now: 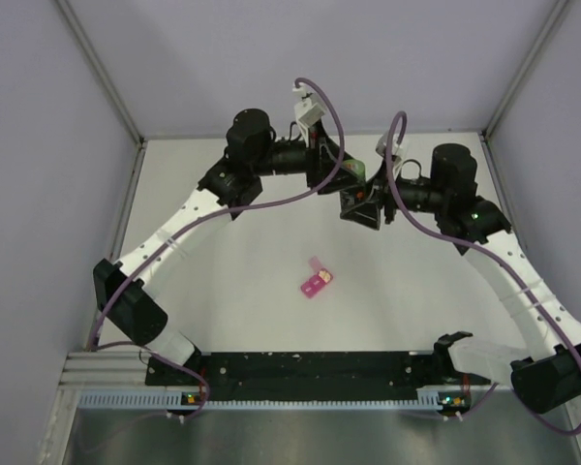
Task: Sort the pills into containers
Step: Screw the lid of the pill bottle onto the pill bottle.
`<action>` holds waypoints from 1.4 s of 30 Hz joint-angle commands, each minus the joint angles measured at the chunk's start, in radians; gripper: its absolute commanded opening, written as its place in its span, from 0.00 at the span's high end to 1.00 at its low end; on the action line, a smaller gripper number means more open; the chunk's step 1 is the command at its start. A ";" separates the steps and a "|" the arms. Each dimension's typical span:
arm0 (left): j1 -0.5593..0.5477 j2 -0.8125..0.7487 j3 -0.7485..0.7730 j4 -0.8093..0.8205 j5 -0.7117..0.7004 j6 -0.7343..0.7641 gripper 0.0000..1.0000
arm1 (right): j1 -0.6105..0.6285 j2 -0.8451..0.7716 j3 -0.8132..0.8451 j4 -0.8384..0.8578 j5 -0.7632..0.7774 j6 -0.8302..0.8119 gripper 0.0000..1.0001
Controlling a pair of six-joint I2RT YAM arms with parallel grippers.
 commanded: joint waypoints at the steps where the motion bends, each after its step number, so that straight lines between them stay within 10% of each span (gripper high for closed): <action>1: 0.048 -0.064 -0.090 0.178 0.152 -0.098 0.94 | -0.012 -0.051 0.024 0.063 -0.135 -0.014 1.00; 18: 0.066 -0.157 -0.271 0.457 0.517 -0.178 0.97 | -0.034 0.002 0.059 0.120 -0.473 0.081 1.00; 27: 0.071 -0.147 -0.255 0.468 0.519 -0.181 0.68 | -0.037 -0.012 0.036 0.157 -0.498 0.119 1.00; 34: 0.100 -0.144 -0.226 0.475 0.424 -0.232 0.02 | -0.042 -0.031 0.012 0.137 -0.440 0.087 1.00; 42: 0.152 -0.176 -0.193 0.393 0.241 -0.289 0.01 | -0.040 -0.058 0.025 0.045 -0.262 -0.028 1.00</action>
